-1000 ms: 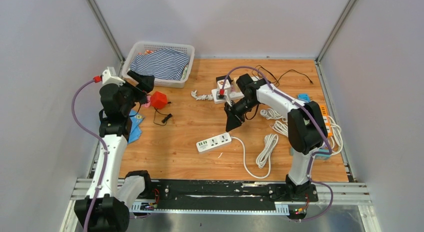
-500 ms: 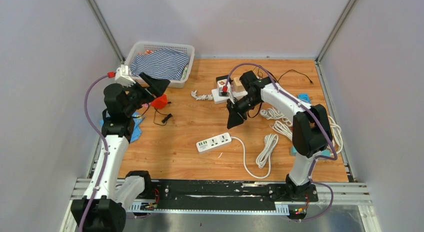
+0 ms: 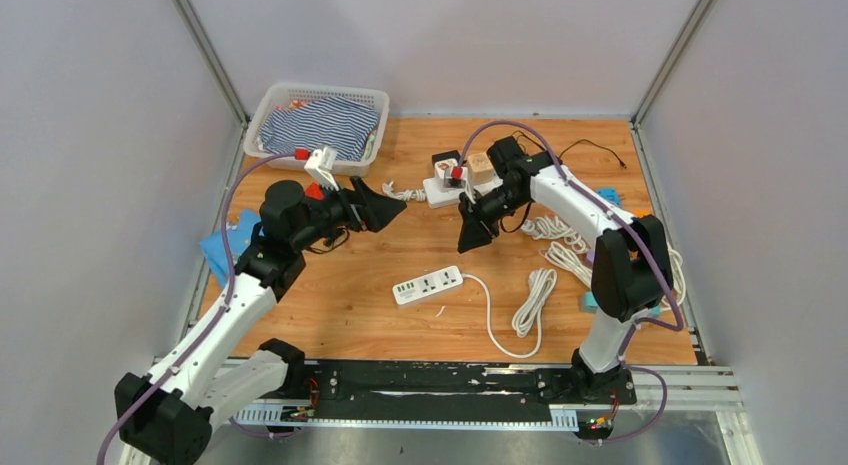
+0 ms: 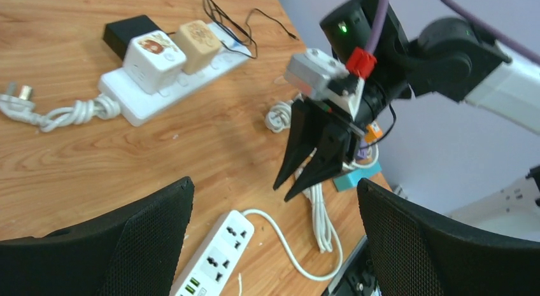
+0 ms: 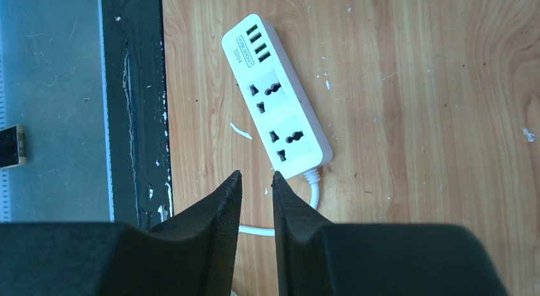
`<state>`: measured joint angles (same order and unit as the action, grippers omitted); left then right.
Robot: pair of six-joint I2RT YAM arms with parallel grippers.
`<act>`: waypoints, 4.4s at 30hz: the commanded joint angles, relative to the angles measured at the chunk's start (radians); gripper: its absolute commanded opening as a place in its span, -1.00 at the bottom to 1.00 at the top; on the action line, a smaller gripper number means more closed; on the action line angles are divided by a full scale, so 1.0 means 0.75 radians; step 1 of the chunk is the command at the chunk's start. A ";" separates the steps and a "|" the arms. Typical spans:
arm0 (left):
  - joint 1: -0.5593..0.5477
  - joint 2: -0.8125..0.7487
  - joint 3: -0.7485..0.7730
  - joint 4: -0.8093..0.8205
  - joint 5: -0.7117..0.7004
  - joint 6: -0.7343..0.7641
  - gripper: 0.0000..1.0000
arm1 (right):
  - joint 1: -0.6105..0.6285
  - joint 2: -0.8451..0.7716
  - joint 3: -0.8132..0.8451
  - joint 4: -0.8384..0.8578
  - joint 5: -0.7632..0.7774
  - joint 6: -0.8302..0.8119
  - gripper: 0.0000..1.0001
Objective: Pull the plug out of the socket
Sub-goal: Pick up the socket from the center of the board.
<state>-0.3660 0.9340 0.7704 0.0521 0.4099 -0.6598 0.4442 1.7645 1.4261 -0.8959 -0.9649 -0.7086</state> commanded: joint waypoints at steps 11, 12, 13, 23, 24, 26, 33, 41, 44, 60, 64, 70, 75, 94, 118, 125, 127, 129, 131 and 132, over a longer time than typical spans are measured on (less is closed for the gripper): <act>-0.302 -0.103 -0.292 0.186 -0.012 0.328 0.99 | -0.086 -0.250 -0.056 -0.059 0.061 -0.092 -0.42; -0.325 -0.112 -0.307 0.188 -0.039 0.362 0.99 | -0.093 -0.283 -0.074 -0.061 0.075 -0.104 -0.40; -0.347 -0.121 -0.321 0.187 -0.062 0.393 0.99 | -0.102 -0.323 -0.093 -0.061 0.091 -0.118 -0.37; -0.531 -0.012 -0.354 0.185 -0.292 0.661 1.00 | -0.312 -0.815 -0.400 -0.008 0.098 -0.217 0.11; -0.549 0.022 -0.345 0.186 -0.315 0.672 1.00 | -0.355 -0.866 -0.448 0.016 0.080 -0.218 0.19; -0.582 0.092 -0.321 0.183 -0.365 0.690 1.00 | -0.442 -0.963 -0.540 0.064 0.041 -0.220 0.36; -0.711 0.323 -0.195 0.166 -0.532 0.775 0.99 | -0.563 -1.021 -0.623 0.059 0.069 -0.245 0.47; -0.781 0.596 0.048 -0.150 -0.710 0.846 0.98 | -0.567 -0.986 -0.617 0.059 0.088 -0.244 0.47; -0.799 0.733 0.193 -0.337 -0.775 0.855 0.98 | -0.567 -0.979 -0.616 0.059 0.098 -0.242 0.48; -0.854 1.106 0.533 -0.556 -0.650 0.872 0.98 | -0.566 -0.976 -0.618 0.059 0.092 -0.241 0.49; -0.859 1.163 0.562 -0.559 -0.607 0.873 0.95 | -0.566 -0.976 -0.619 0.059 0.092 -0.241 0.49; -0.858 1.254 0.605 -0.587 -0.555 0.878 0.69 | -0.567 -0.974 -0.621 0.059 0.090 -0.241 0.49; -0.858 1.299 0.624 -0.607 -0.555 0.878 0.48 | -0.566 -0.976 -0.621 0.058 0.086 -0.240 0.49; -0.857 0.813 0.327 -0.501 -0.700 0.931 -1.00 | -0.566 -0.991 -0.621 0.057 0.082 -0.241 0.49; -0.483 -0.138 0.221 -0.621 -0.603 0.774 -1.00 | -0.580 -1.039 -0.617 0.055 0.050 -0.233 0.49; -0.267 -0.199 0.234 -0.626 -0.456 0.719 -1.00 | -0.624 -1.049 -0.619 0.055 0.039 -0.233 0.49; -0.185 -0.212 0.237 -0.620 -0.384 0.700 -1.00 | -0.627 -1.051 -0.622 0.055 0.037 -0.233 0.49; -0.067 -0.223 0.241 -0.611 -0.292 0.677 -1.00 | -0.628 -1.053 -0.622 0.055 0.035 -0.235 0.49; 0.039 -0.232 0.248 -0.603 -0.213 0.643 -1.00 | -0.629 -1.055 -0.621 0.054 0.035 -0.235 0.49; 0.098 -0.235 0.250 -0.599 -0.172 0.624 -1.00 | -0.630 -1.055 -0.623 0.054 0.035 -0.235 0.49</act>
<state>-0.4229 0.7856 0.9112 -0.4362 0.1310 -0.1303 -0.0074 0.9894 0.9688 -0.8520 -0.9157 -0.8791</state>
